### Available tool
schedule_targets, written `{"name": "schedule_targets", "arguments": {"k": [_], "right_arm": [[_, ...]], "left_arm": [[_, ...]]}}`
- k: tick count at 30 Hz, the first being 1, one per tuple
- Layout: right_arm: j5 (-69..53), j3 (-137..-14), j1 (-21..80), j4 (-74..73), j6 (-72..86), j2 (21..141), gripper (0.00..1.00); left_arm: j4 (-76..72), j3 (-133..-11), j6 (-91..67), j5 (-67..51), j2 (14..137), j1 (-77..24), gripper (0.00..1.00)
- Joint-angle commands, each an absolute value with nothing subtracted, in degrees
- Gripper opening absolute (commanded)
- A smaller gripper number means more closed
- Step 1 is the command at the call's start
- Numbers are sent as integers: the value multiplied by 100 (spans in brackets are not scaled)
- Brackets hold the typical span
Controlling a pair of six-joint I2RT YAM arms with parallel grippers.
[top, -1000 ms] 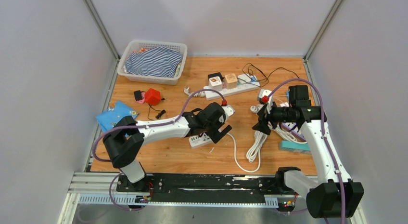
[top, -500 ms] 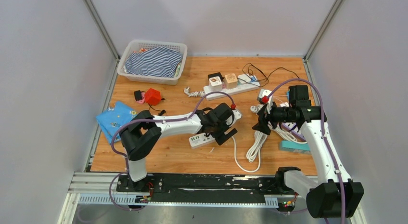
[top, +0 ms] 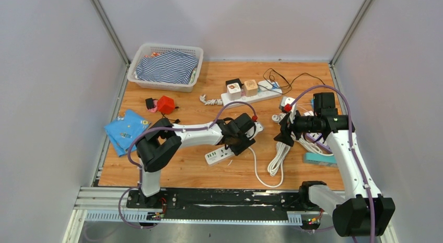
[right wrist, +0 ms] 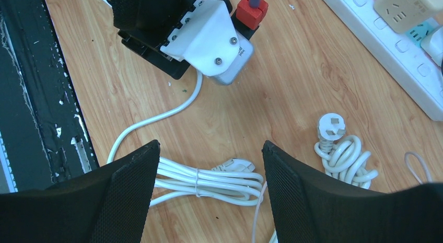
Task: Pull the plug off the socket
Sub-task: Pick up the socket from the center of the board.
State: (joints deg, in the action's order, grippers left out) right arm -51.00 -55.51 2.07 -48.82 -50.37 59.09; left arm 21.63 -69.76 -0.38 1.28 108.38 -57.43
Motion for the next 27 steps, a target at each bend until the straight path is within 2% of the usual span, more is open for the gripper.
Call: {"name": "schedule_targets", "arguments": {"k": [1, 3, 6, 16, 21, 27], "right_arm": [[-5168, -5498, 114, -4879, -5093, 5889, 75], [-5168, -5500, 112, -4886, -5089, 5880, 75], [-5168, -5501, 107, -4887, -5089, 5871, 75], [-5203, -5519, 114, -4896, -5089, 5820, 75], [-5225, -5524, 107, -4896, -5081, 5768, 75], [-5242, -5528, 55, -4896, -5071, 5706, 75]], "left_arm": [[2193, -6845, 135, 167, 10597, -5785, 20], [2138, -6691, 174, 260, 10336, -5785, 9], [2021, -6351, 207, 478, 9800, -5785, 0], [1728, -5103, 147, 826, 7260, -5778, 0], [2284, -5217, 179, 1150, 6406, -5687, 0], [2416, -5343, -127, 639, 5484, -4988, 0]]}}
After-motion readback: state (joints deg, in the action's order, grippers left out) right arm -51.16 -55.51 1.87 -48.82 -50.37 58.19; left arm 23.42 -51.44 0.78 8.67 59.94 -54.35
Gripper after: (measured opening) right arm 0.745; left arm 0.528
